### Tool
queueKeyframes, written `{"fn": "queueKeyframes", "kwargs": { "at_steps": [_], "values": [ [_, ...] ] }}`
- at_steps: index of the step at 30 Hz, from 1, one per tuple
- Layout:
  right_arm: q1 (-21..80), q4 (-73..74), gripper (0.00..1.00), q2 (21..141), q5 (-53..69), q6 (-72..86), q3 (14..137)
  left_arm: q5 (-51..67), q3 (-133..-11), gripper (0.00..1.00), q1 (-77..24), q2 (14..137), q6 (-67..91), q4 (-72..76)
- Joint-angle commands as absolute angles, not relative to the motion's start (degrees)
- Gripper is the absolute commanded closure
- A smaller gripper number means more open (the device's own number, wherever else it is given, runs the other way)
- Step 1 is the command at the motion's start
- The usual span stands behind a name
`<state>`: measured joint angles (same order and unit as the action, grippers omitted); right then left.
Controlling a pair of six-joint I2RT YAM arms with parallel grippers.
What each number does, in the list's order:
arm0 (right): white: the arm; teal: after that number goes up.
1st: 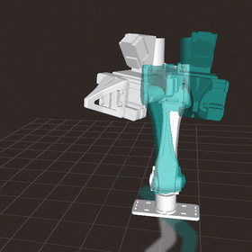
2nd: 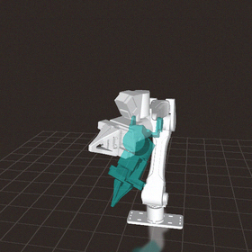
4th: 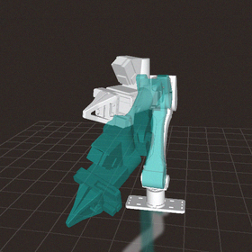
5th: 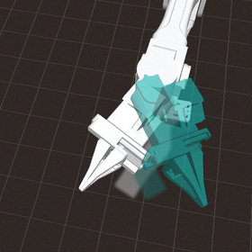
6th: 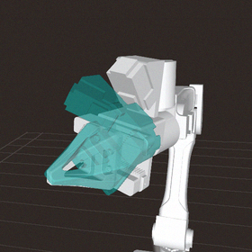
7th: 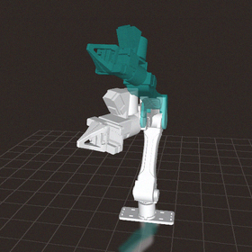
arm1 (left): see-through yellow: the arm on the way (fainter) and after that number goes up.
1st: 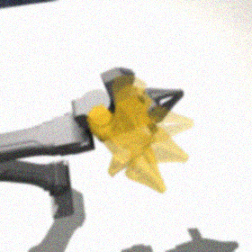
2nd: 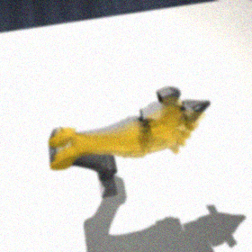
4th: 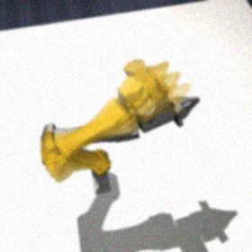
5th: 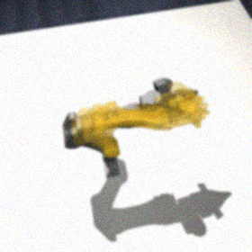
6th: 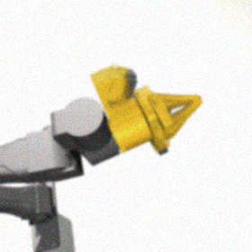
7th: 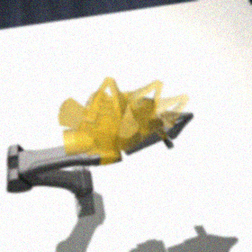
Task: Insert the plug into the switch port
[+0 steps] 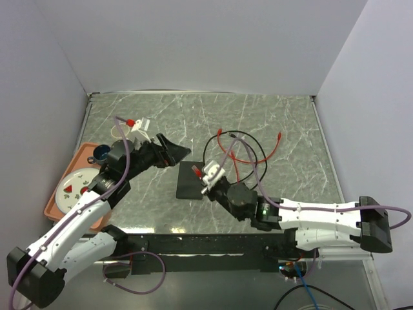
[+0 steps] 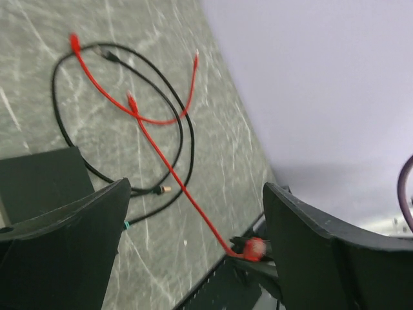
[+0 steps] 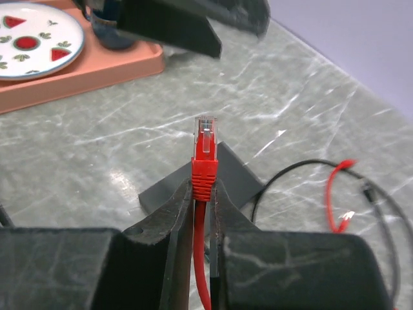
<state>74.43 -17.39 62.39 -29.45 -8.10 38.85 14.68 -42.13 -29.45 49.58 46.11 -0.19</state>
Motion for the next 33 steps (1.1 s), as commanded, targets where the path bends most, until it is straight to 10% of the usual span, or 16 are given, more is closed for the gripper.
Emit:
{"fn": "queueKeyframes", "kwargs": {
  "at_steps": [1,10,21,33],
  "values": [
    [81.1,-32.3,1.0,58.3,-43.2,-20.4,32.5,24.5,-43.5,0.13,-29.4,51.8,42.0,3.3],
    [84.1,-40.5,1.0,62.3,-50.9,-28.4,31.0,19.4,-43.2,0.14,-29.3,51.0,38.9,-1.5],
    [56.5,-0.8,1.0,70.2,-18.3,-8.9,42.4,14.7,-41.7,0.1,-28.7,56.9,37.3,-3.6],
    [49.3,13.2,1.0,93.6,-11.2,-17.0,57.3,20.6,-38.7,0.09,-19.0,67.1,39.0,-0.4]
  ]
}}
